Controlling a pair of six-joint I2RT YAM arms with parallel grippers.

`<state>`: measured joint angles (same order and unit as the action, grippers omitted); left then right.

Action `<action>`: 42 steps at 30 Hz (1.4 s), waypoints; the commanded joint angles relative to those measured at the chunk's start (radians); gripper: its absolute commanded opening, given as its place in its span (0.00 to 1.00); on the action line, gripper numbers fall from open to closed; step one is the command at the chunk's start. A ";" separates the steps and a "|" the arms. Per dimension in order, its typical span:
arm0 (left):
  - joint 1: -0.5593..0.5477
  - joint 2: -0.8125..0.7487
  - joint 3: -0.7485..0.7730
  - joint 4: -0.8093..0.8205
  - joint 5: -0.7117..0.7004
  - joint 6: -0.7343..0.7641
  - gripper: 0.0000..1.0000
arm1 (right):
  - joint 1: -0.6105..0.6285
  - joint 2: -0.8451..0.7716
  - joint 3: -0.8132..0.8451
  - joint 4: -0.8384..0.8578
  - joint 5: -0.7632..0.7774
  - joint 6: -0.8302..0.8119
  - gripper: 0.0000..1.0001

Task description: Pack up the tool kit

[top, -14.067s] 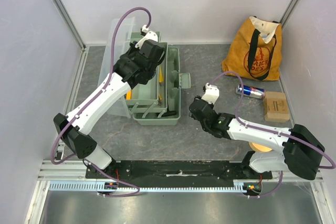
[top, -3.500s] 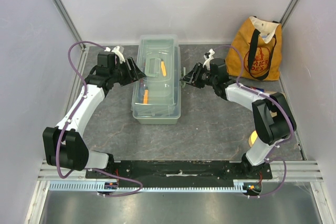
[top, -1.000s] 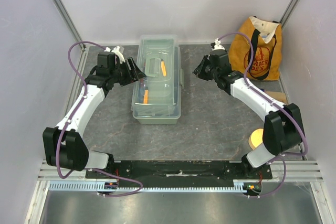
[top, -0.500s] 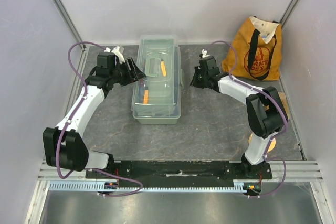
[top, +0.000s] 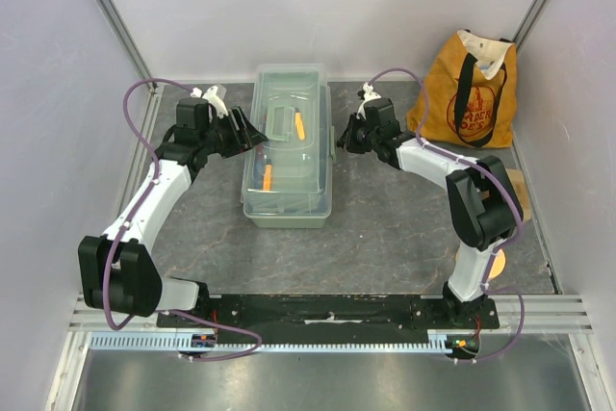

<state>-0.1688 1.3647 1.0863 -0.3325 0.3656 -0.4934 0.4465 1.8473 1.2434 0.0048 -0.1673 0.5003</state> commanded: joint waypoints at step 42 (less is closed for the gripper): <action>-0.009 -0.533 0.132 -0.543 -0.318 0.128 0.84 | -0.086 -0.969 -0.207 -0.526 0.583 -0.100 0.84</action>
<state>-0.1799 0.9264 1.1881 -0.7540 0.0994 -0.4366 0.3660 1.0359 1.0214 -0.4084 0.3115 0.4480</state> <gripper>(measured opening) 0.837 0.776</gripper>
